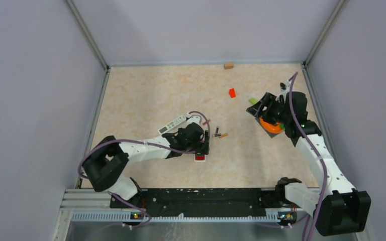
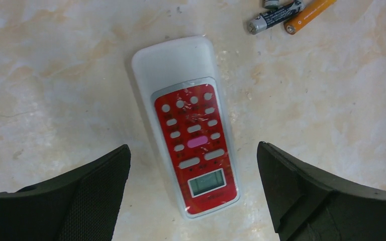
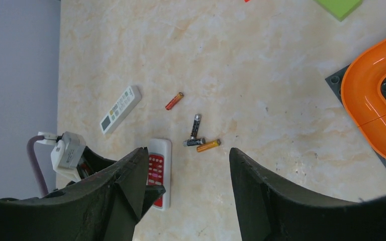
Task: Load the batteries into the remote control
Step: Pick up the remote control from the center of the board.
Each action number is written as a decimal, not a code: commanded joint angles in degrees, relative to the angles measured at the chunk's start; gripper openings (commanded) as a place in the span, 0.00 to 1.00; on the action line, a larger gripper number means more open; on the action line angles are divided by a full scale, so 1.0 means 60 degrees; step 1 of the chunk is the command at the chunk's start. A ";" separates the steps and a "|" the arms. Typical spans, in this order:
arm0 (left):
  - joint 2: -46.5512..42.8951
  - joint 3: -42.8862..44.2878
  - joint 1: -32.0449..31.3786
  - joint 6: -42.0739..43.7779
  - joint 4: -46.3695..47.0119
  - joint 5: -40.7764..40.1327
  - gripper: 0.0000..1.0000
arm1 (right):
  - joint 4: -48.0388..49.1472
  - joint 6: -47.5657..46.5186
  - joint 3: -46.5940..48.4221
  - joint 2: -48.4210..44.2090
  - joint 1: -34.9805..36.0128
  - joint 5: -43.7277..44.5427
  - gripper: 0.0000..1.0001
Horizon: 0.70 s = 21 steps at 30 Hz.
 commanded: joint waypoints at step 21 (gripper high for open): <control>0.2820 0.2617 -0.1104 -0.0670 -0.2403 -0.2849 0.41 | 0.0043 -0.0151 -0.0594 -0.0298 0.0099 0.0336 0.62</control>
